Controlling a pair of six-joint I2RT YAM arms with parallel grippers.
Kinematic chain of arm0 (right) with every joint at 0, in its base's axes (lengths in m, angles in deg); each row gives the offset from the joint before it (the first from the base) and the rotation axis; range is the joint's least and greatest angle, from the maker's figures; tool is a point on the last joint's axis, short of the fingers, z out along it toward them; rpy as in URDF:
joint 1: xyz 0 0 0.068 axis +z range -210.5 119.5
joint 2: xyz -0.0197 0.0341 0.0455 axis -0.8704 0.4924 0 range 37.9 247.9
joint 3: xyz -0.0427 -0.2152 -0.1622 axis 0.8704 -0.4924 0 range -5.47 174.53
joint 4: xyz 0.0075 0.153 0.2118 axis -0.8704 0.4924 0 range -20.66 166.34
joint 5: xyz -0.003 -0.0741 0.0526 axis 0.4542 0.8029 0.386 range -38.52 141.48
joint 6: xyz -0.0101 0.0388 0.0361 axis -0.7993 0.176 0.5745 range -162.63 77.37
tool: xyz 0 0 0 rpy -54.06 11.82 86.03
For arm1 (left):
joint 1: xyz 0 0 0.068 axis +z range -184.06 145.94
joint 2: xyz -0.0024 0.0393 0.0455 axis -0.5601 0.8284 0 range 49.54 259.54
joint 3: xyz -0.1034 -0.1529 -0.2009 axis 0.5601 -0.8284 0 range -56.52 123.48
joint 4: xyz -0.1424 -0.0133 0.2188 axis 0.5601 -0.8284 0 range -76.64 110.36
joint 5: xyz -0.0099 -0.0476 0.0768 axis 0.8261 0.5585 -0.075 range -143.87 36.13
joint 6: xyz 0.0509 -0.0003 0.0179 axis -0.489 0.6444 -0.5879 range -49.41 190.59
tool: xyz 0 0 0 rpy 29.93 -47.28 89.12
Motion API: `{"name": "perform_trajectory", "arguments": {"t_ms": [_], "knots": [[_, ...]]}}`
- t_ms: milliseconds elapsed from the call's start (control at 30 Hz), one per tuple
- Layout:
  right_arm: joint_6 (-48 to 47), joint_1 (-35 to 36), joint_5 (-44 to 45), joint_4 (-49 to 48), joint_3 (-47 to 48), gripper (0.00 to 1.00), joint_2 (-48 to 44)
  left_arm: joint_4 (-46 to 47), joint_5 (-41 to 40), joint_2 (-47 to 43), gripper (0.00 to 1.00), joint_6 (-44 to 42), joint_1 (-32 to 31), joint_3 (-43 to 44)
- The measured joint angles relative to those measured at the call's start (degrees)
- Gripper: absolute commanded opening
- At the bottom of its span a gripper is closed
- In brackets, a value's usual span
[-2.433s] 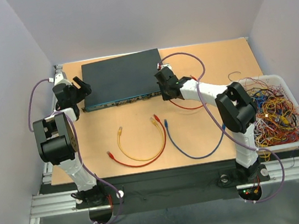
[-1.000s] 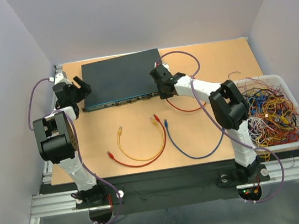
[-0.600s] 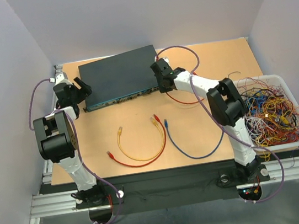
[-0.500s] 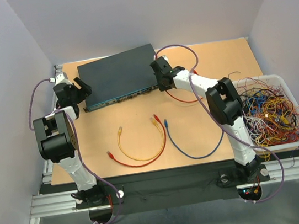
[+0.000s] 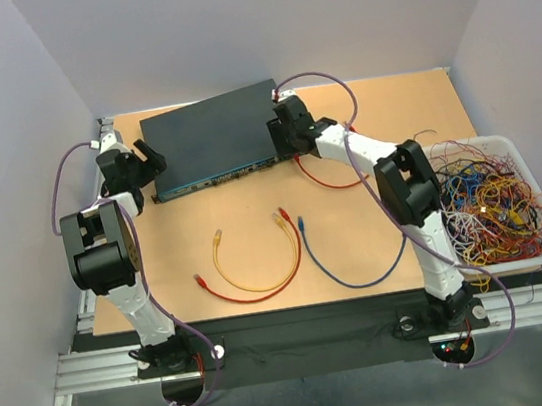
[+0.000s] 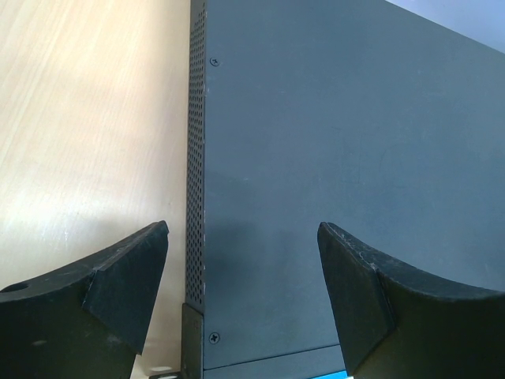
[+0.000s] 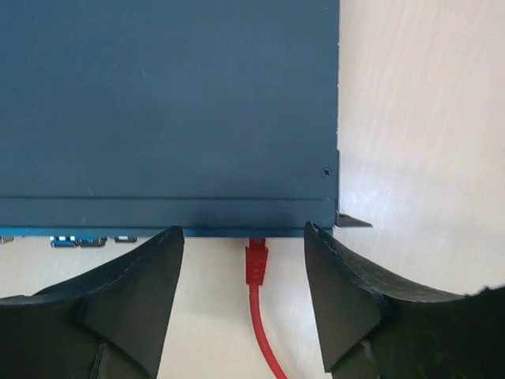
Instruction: Insert the plug into the switch port
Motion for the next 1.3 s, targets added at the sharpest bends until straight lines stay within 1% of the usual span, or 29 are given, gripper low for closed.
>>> {"name": "perform_trajectory", "arguments": {"t_ms": [67, 233, 333, 433, 600, 700, 800, 900, 933, 1033, 1133, 1300], "knots": [[0.0, -0.1, 0.0, -2.7, -3.1, 0.74, -2.3, -0.1, 0.0, 0.0, 0.87, 0.0, 0.0, 0.1], [0.0, -0.1, -0.1, -5.3, -9.4, 0.80, -8.1, -0.2, 0.0, 0.0, 0.87, -0.1, 0.0, 0.3], [-0.1, -0.3, 0.5, -7.2, -12.5, 0.80, -11.5, -0.2, 0.0, 0.0, 0.87, -0.1, 0.0, 0.3], [0.2, -1.3, 0.2, -8.9, -12.5, 0.80, -12.2, -0.2, 0.0, 0.0, 0.87, -0.1, 0.0, 0.3], [2.4, -7.3, -3.9, -9.4, -7.9, 0.79, -8.9, -0.2, 0.0, 0.0, 0.87, -0.2, 0.0, 0.3], [3.1, -10.8, -7.3, -10.4, -2.4, 0.78, -3.9, -0.3, 0.0, 0.0, 0.87, -0.2, 0.0, 0.3], [3.4, -12.2, -10.3, -10.6, 1.9, 0.77, 0.8, -0.4, 0.0, 0.0, 0.87, -0.2, 0.0, 0.3], [4.0, -11.9, -13.5, -10.5, 4.8, 0.74, 4.1, -0.5, 0.0, 0.2, 0.87, -0.2, 0.0, 0.3], [4.3, -11.6, -14.8, -10.4, 5.5, 0.70, 5.0, -0.6, 0.0, 0.3, 0.87, -0.2, 0.0, 0.4], [5.2, -10.8, -18.4, -10.5, 6.4, 0.64, 6.7, -0.6, 0.0, 0.9, 0.87, -0.2, 0.0, 0.8], [6.4, -10.2, -21.2, -10.4, 6.4, 0.61, 7.9, -0.9, 0.0, 1.1, 0.87, -0.2, 0.0, 1.0], [8.0, -9.7, -22.0, -11.8, 4.7, 0.53, 7.8, -1.0, 0.1, 1.1, 0.86, -0.2, 0.0, 1.2]]}}
